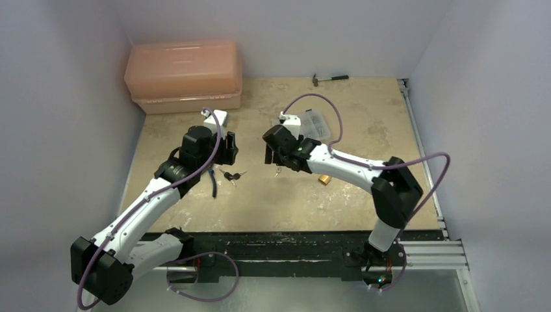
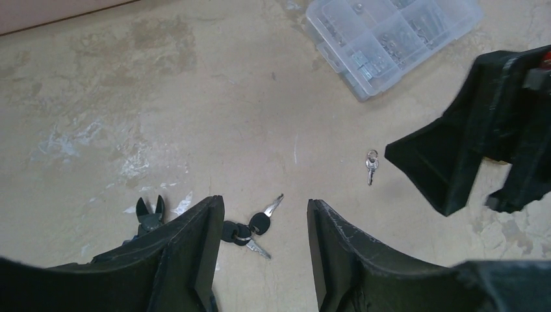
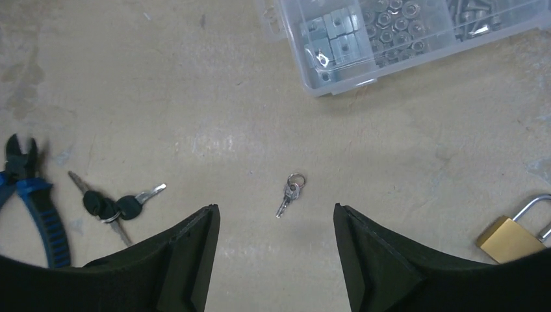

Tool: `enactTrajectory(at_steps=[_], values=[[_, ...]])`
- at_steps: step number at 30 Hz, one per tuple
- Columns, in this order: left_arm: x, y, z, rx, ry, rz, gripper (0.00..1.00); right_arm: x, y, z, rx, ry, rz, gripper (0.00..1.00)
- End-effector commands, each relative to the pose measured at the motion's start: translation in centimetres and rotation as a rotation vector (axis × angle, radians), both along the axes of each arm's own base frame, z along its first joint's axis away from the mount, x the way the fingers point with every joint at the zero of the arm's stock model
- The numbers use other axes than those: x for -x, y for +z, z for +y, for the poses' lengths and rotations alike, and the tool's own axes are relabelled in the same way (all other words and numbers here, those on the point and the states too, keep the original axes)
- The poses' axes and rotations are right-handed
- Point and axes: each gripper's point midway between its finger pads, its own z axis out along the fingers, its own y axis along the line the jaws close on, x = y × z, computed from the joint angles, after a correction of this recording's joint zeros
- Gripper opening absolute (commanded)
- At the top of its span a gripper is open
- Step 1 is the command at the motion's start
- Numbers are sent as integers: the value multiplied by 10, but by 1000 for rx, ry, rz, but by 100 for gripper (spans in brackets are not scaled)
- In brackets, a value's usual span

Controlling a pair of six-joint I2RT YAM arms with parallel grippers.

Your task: Unlock with the key

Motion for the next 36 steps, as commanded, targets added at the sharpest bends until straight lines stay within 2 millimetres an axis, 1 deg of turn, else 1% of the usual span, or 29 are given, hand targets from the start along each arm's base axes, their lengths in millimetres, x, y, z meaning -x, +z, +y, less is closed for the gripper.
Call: enactTrajectory(at_steps=[1, 5, 9, 14, 21, 24, 28, 34, 36], values=[[-6, 26, 7, 9, 42, -76, 53, -12, -15, 1, 122, -55, 18, 72], [-6, 27, 8, 8, 46, -80, 53, -17, -32, 10, 167, -36, 49, 68], [-6, 27, 7, 8, 42, -79, 52, -20, -45, 13, 191, -36, 66, 65], [-6, 28, 8, 7, 46, -84, 52, -20, -58, 15, 206, -37, 85, 60], [-6, 29, 9, 4, 50, -88, 51, -21, -74, 19, 220, -23, 102, 57], [-5, 30, 10, 7, 51, -92, 51, -22, -78, 17, 243, -25, 104, 53], [-5, 30, 10, 8, 51, -93, 47, -23, -85, 14, 261, -29, 106, 46], [-6, 28, 10, 3, 55, -88, 45, -20, -92, 10, 274, -31, 115, 30], [-6, 28, 11, 0, 57, -87, 45, -19, -94, 8, 276, -32, 118, 27]])
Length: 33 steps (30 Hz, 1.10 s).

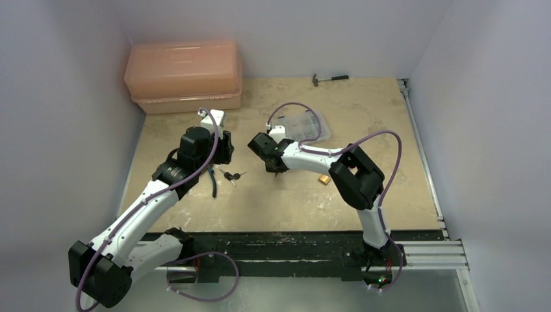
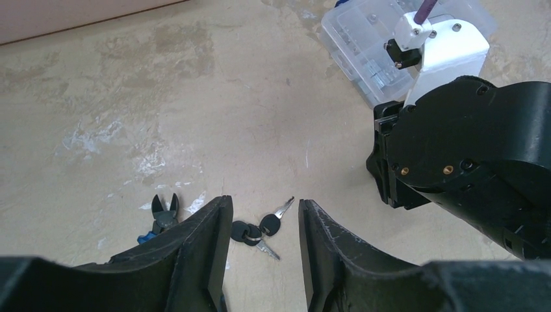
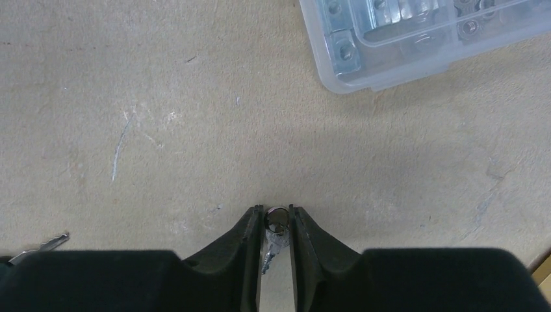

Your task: Unlock with the key

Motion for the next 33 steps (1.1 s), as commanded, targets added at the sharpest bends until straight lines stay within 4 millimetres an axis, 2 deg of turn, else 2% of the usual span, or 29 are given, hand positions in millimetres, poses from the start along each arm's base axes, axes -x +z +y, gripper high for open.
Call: enactTrajectory(at_steps=[1, 2, 6, 12, 18, 21, 26, 29, 33], values=[[-6, 21, 1, 15, 11, -61, 45, -5, 1, -7, 24, -24, -30, 24], [-6, 21, 1, 14, 11, -61, 45, -4, 1, -8, 24, -26, -29, 21], [-7, 19, 1, 11, 14, -56, 44, -1, -2, -11, 24, -31, -27, 0], [-8, 17, 0, 7, 13, -49, 41, 1, 9, -13, -10, -36, -52, 0], [-7, 17, 0, 7, 7, -49, 39, 0, 45, -16, -95, -43, -135, 0], [-5, 21, -8, 28, -35, -59, 39, 5, 60, -21, -134, -43, -162, 0], [1, 34, -15, 69, -83, -100, 39, 19, 82, -29, -324, -167, -200, 0], [5, 40, -22, 115, -110, -109, 40, 28, 97, -35, -410, -200, -214, 0], [14, 58, -49, 288, -184, -87, 40, 39, 132, -39, -569, -202, -266, 0]])
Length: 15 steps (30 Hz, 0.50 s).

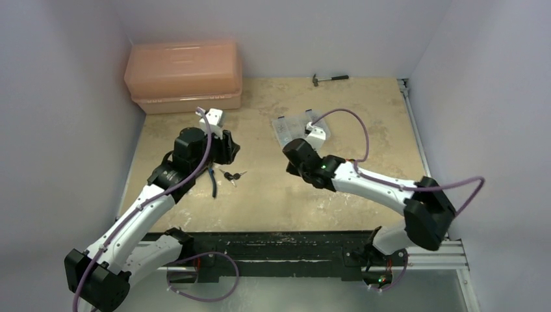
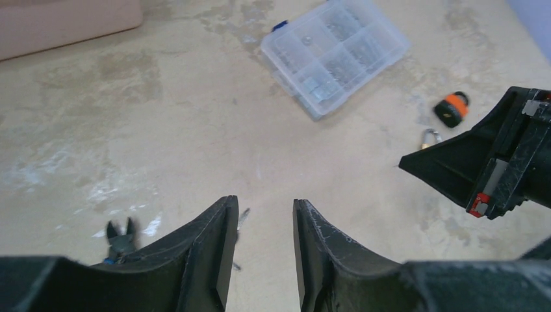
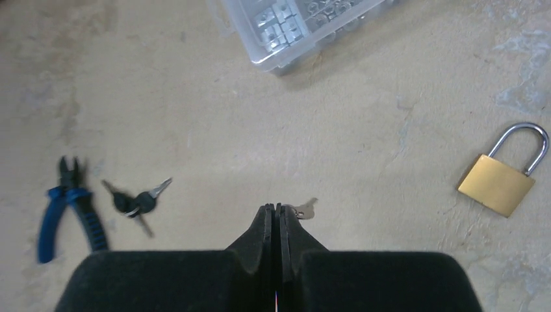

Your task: Unlock with the key

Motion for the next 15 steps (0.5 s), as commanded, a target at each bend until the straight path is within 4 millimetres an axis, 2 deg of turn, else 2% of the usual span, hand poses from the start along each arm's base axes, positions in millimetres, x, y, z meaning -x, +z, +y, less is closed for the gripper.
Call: enactTrajectory(at_steps=[1, 4, 6, 12, 15], values=[[8, 42, -37, 246, -114, -38, 40, 4, 51, 3, -241, -37, -103, 0], [21, 63, -61, 447, -214, -57, 42, 13, 83, -2, -337, -10, -168, 0], [28, 75, -72, 559, -262, -59, 48, 20, 101, -8, -390, -12, -194, 0], [53, 97, -105, 814, -435, -63, 55, 44, 153, -34, -550, -55, -228, 0], [66, 103, -118, 885, -514, -106, 62, 53, 179, -47, -639, -65, -274, 0]])
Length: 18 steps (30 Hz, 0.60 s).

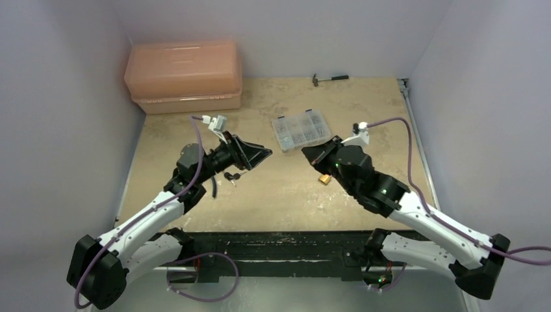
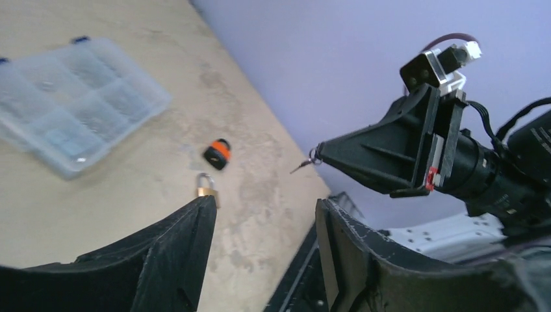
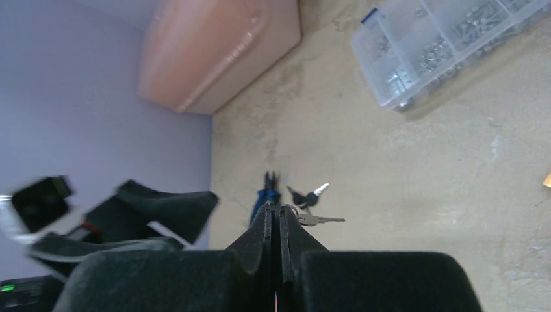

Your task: Unlock with the key

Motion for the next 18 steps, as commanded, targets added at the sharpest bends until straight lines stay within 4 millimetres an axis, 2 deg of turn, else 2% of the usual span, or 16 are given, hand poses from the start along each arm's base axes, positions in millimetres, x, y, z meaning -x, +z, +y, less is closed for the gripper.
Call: enactTrajectory(at_steps=[1, 6, 8, 18], values=[[34, 52, -25, 243, -167, -169, 65, 14, 39, -19, -156, -36, -40, 0], [62, 59, -42, 310, -305, -323, 71, 27, 69, -32, -198, -30, -56, 0], [64, 55, -48, 307, -324, -352, 71, 31, 76, -33, -193, -14, -42, 0], [75, 38, -78, 179, -342, -558, 73, 43, 84, -34, -218, 28, -32, 0]])
